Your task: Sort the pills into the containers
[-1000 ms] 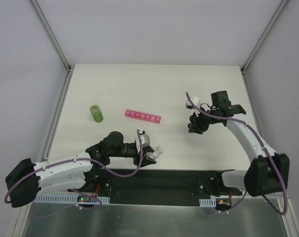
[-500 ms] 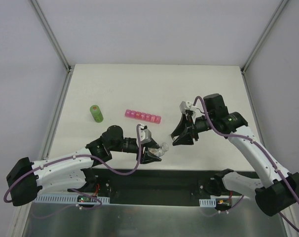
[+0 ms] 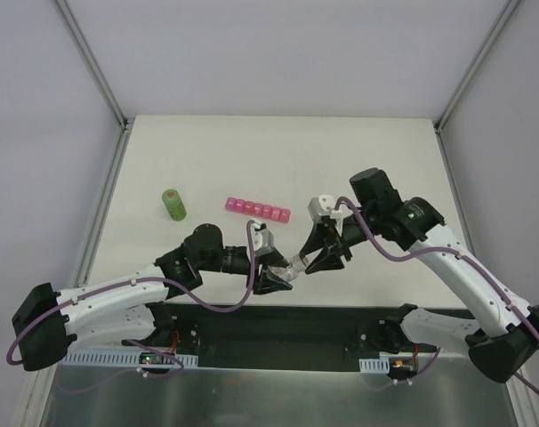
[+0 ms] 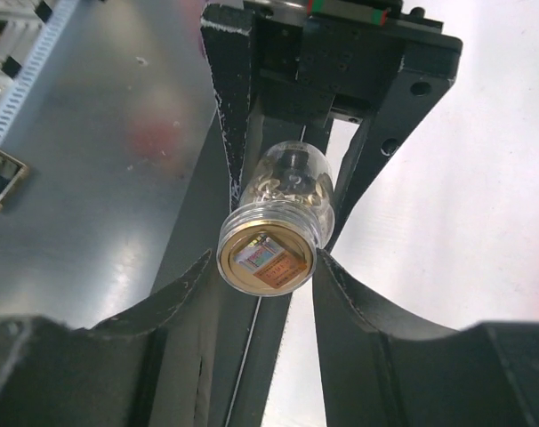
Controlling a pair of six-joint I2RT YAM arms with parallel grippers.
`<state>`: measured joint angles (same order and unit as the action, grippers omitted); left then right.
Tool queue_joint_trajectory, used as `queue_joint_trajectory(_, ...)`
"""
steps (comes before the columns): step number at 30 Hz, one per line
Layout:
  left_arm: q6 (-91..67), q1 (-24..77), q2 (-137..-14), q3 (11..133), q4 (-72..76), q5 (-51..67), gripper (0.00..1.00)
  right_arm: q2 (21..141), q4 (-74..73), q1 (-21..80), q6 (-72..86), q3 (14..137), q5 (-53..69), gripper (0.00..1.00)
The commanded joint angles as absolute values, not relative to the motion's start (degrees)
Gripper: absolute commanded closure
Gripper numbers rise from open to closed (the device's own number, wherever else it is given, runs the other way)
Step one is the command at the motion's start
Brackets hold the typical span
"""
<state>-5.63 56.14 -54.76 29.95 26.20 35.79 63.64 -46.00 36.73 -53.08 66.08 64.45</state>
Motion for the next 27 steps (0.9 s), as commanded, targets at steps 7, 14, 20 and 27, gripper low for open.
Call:
queue_joint_trajectory(7, -7.82, 55.37, -53.88, 33.14, 28.92, 38.85, 0.95, 64.95, -52.82, 41.57, -62.4, 69.96, 53.26, 0.82)
queue_joint_trajectory(14, -8.52, 55.37, -53.96, 32.87, 29.27, 40.25, 0.95, 65.83, -52.74, 41.66, -62.67, 71.28, 53.17, 0.82)
queue_joint_trajectory(20, -8.79, 55.37, -55.02, 33.31, 30.06, 41.13, 0.95, 66.53, -52.47, 41.66, -62.05, 72.24, 54.93, 0.82)
queue_joint_trajectory(27, -9.14, 55.37, -56.34, 34.19, 30.5, 41.4, 0.95, 66.88, -52.47, 42.27, -61.52, 72.42, 57.65, 0.82)
